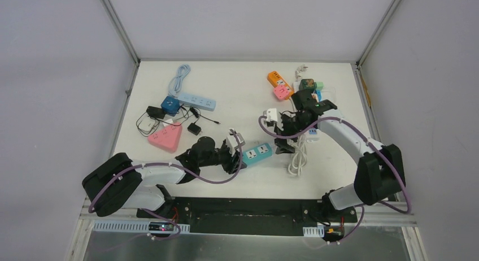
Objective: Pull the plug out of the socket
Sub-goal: Pick up the socket from the center of the board.
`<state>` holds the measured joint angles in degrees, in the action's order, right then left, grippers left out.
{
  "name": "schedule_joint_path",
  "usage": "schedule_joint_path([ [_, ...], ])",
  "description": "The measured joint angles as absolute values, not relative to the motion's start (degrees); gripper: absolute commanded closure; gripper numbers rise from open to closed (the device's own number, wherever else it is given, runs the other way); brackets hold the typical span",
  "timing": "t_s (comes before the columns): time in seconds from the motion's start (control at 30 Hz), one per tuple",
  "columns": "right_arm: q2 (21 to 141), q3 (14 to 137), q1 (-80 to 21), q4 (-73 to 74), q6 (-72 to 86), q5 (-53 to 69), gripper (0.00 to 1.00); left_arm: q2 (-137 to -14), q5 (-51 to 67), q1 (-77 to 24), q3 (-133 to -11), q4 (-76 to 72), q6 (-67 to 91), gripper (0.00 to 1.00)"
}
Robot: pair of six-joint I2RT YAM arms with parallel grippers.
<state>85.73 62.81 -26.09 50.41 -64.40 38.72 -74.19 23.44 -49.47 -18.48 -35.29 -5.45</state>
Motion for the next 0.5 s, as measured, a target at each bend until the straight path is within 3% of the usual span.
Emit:
schedule_joint_path([
  [0.5,78.59,62.81,-18.57,55.79,-66.52,49.06,0.0,-60.38,13.76,-48.62,-19.27,-20.49,2.83,1.0],
])
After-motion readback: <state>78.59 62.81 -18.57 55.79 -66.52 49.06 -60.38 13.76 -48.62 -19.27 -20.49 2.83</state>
